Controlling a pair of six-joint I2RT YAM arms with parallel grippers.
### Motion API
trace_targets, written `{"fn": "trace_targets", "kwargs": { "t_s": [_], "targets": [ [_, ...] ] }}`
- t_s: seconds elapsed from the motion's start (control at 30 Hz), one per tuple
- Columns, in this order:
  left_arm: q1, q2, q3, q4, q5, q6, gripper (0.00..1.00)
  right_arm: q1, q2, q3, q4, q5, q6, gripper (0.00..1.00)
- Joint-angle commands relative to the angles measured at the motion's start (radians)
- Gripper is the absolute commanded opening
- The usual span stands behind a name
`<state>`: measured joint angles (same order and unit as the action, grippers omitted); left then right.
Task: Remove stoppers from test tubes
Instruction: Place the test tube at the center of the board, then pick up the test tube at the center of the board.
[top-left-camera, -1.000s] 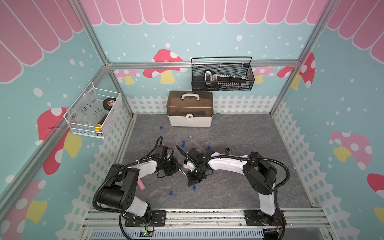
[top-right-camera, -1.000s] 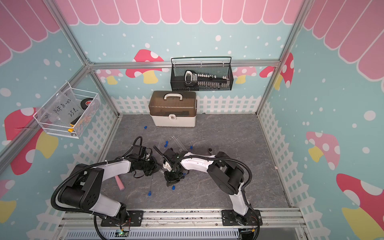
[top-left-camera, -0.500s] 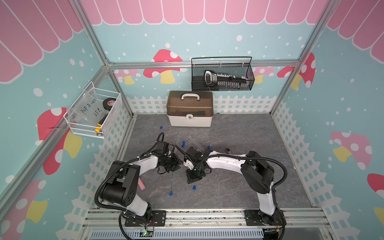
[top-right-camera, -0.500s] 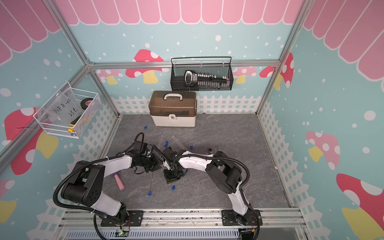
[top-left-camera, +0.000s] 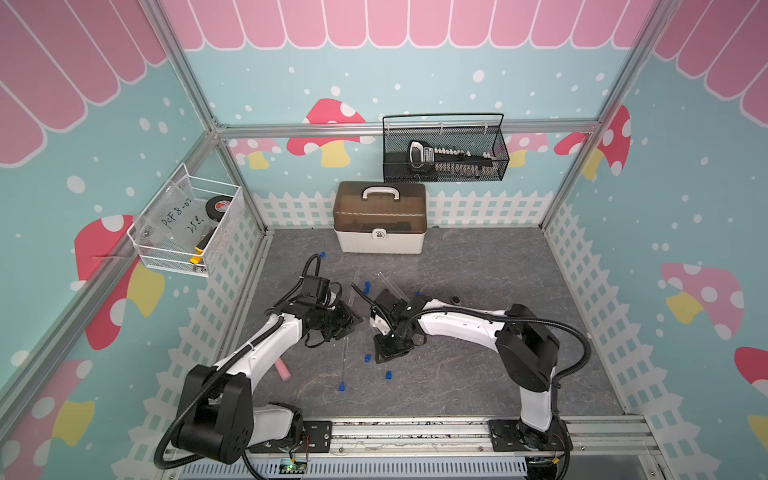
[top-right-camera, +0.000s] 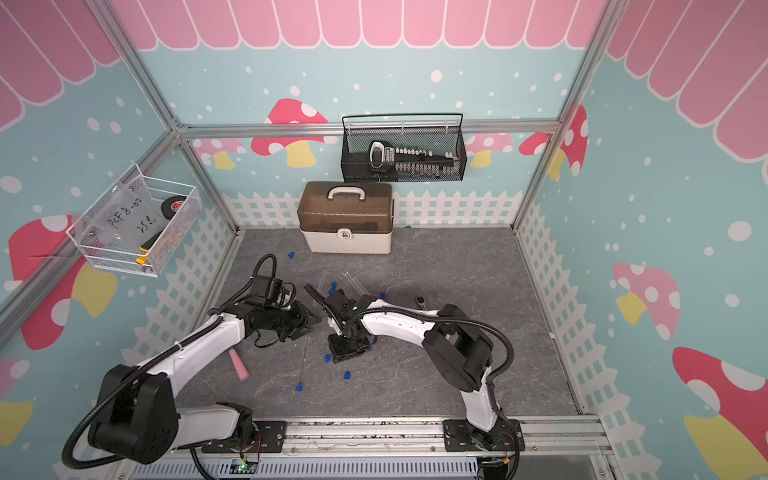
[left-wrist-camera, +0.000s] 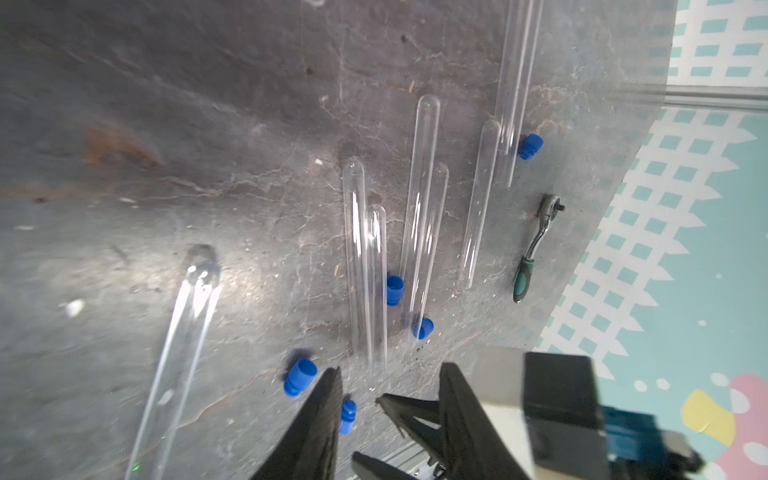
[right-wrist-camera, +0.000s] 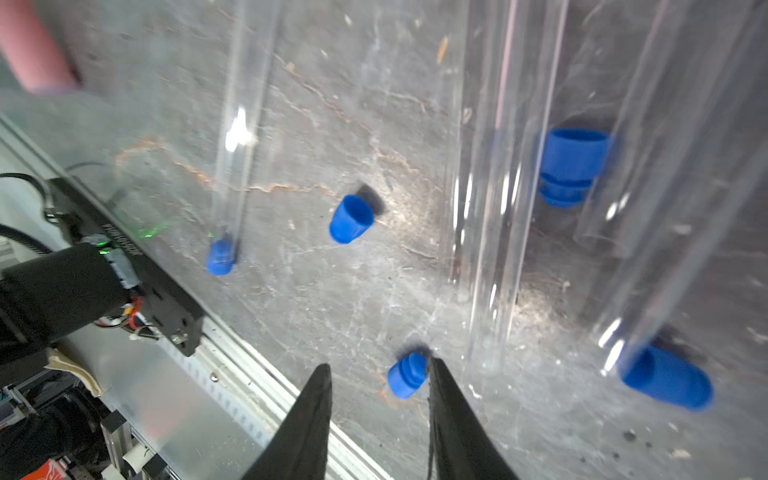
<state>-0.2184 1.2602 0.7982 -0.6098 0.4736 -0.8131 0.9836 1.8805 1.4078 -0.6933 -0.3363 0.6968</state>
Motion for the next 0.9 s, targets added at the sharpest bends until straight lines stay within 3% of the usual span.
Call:
{"fn": "trace_targets", "kwargs": {
  "t_s": [0.0,0.33,0.87],
  "targets": [
    [-0.003,-0.049,-0.011,-0.209,-0.143,0.131,0.4,0.005,-0.117,0.011,-0.022,0.032,0.025,0.39],
    [-0.052,0.045,0.003,-0.313,-0.385,0.19,0.41,0.005,-0.256,-0.064,-0.029,0.036,0.049,0.4],
    [-0.114,0.135,-0.03,-0.206,-0.355,0.181,0.41,0.004,-0.299,-0.14,-0.017,0.046,0.045,0.41]
  ]
}}
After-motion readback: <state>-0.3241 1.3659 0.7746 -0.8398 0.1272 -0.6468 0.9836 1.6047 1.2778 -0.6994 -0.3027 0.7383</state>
